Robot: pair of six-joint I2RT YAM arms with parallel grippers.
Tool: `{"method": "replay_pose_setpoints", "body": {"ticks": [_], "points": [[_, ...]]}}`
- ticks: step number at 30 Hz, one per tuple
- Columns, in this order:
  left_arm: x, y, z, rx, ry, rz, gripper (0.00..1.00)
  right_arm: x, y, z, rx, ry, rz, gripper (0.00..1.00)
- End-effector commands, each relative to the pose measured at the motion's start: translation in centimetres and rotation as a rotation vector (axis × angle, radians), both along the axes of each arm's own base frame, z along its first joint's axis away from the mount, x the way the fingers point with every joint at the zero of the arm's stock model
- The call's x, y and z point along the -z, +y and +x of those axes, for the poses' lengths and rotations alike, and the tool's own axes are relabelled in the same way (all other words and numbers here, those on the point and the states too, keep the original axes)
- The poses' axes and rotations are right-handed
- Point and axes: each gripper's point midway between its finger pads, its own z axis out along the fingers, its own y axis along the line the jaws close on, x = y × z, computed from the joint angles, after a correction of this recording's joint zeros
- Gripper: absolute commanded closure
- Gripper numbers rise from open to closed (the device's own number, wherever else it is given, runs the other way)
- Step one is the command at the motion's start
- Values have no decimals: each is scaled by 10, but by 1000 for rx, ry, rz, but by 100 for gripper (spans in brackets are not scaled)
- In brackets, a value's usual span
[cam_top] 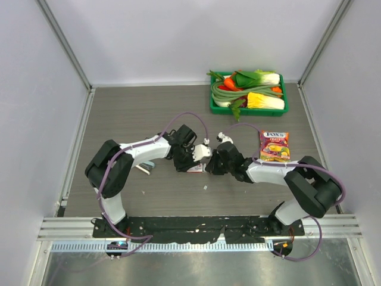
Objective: Unload the staples from the stapler
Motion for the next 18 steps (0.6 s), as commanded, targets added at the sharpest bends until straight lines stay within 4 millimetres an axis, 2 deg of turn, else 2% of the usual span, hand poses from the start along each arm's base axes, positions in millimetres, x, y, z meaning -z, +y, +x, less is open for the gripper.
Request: {"method": "replay_pose_setpoints", "body": {"ticks": [1, 14, 18], "points": [[1, -8, 0, 1, -2, -27, 61, -14, 23, 6, -29, -22, 61, 99], [0, -13, -1, 6, -3, -35, 61, -12, 51, 0, -83, -3, 91, 99], [1, -11, 0, 5, -9, -26, 61, -15, 46, -3, -94, -9, 72, 99]]}}
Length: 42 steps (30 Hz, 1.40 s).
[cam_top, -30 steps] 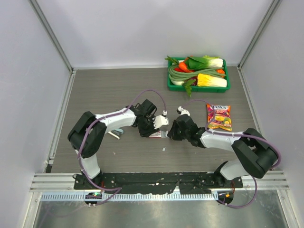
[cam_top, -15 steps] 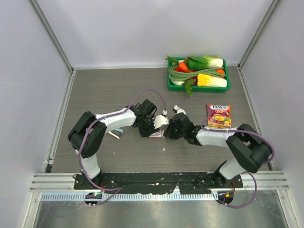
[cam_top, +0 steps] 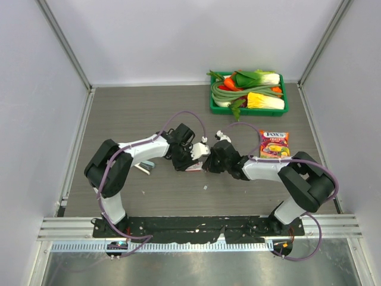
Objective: Unload the staples from the stapler
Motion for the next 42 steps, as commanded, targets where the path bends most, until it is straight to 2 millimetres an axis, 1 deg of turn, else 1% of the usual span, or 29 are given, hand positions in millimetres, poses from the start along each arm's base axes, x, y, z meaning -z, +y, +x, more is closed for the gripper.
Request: {"method": "replay_pose_setpoints", "body": {"ticks": [1, 4, 6, 7, 8, 9, 11, 16, 17, 21, 24, 27, 34, 37, 42], "points": [[2, -16, -3, 40, -22, -27, 61, -17, 26, -13, -135, -49, 26, 99], [3, -14, -3, 41, -28, -15, 61, -23, 20, -18, -148, -58, 5, 97], [5, -11, -3, 42, -29, -9, 61, -26, 15, -19, -152, -68, -7, 93], [5, -12, -4, 45, -31, -9, 61, -34, 13, -17, -145, -86, 6, 91], [5, -11, -4, 44, -32, -6, 61, -36, 12, -17, -145, -91, 5, 87], [6, -10, -4, 42, -30, -3, 61, -37, 10, -16, -142, -91, 5, 86], [4, -11, -4, 42, -32, -5, 60, -41, 8, -11, -129, -100, 9, 84], [3, -10, -4, 39, -30, -7, 61, -40, 5, -3, -121, -97, 7, 82], [3, -11, -4, 41, -31, -7, 61, -40, 4, -2, -117, -96, 8, 81], [3, -9, -4, 40, -32, -2, 61, -47, 3, 5, -103, -115, 30, 77], [3, -9, -5, 42, -31, -2, 61, -49, 0, 10, -79, -125, 48, 77], [3, -8, -4, 40, -36, -2, 61, -46, 0, 13, -74, -121, 54, 78], [1, -8, -4, 39, -40, -1, 61, -38, 0, 14, -59, -105, 57, 89], [2, -7, -5, 38, -38, 3, 61, -34, -4, 12, -53, -100, 49, 90], [2, -5, -5, 40, -42, 7, 61, -33, -11, 11, -41, -103, 42, 90]]}}
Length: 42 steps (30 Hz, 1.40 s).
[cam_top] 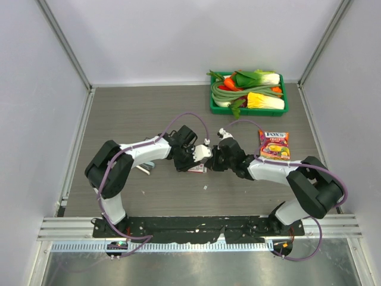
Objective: Unload the staples from the stapler
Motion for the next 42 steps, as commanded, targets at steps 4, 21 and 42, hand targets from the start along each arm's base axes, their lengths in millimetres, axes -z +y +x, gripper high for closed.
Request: {"method": "replay_pose_setpoints", "body": {"ticks": [4, 21, 42], "points": [[1, 3, -5, 7, -9, 7, 61, -13, -3, 4, 6, -55, 27, 90], [-1, 3, -4, 1, -12, 7, 60, 2, -7, 5, 6, -36, -25, 76], [-3, -6, -4, 5, -2, -16, 59, 15, 0, 5, 0, 7, -49, 89]]}}
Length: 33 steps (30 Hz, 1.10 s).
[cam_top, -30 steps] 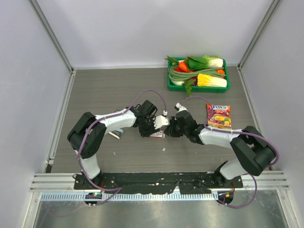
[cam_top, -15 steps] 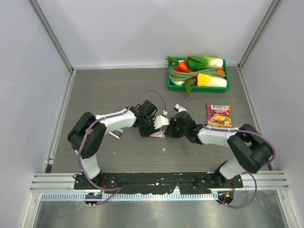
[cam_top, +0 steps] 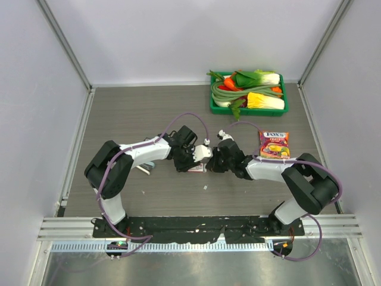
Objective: Unload the staples from the stapler
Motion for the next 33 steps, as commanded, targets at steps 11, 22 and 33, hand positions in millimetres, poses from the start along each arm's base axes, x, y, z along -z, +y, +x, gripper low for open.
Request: {"method": "replay_pose_setpoints", "body": {"ticks": [11, 22, 33], "points": [[-1, -10, -4, 13, 5, -22, 59, -4, 29, -7, -60, 2, 19, 91], [-1, -10, -5, 10, 8, -22, 59, -7, 35, -12, -45, 61, 24, 91], [0, -15, -5, 11, 7, -31, 59, -20, 68, -26, -132, 38, 105, 87]]}}
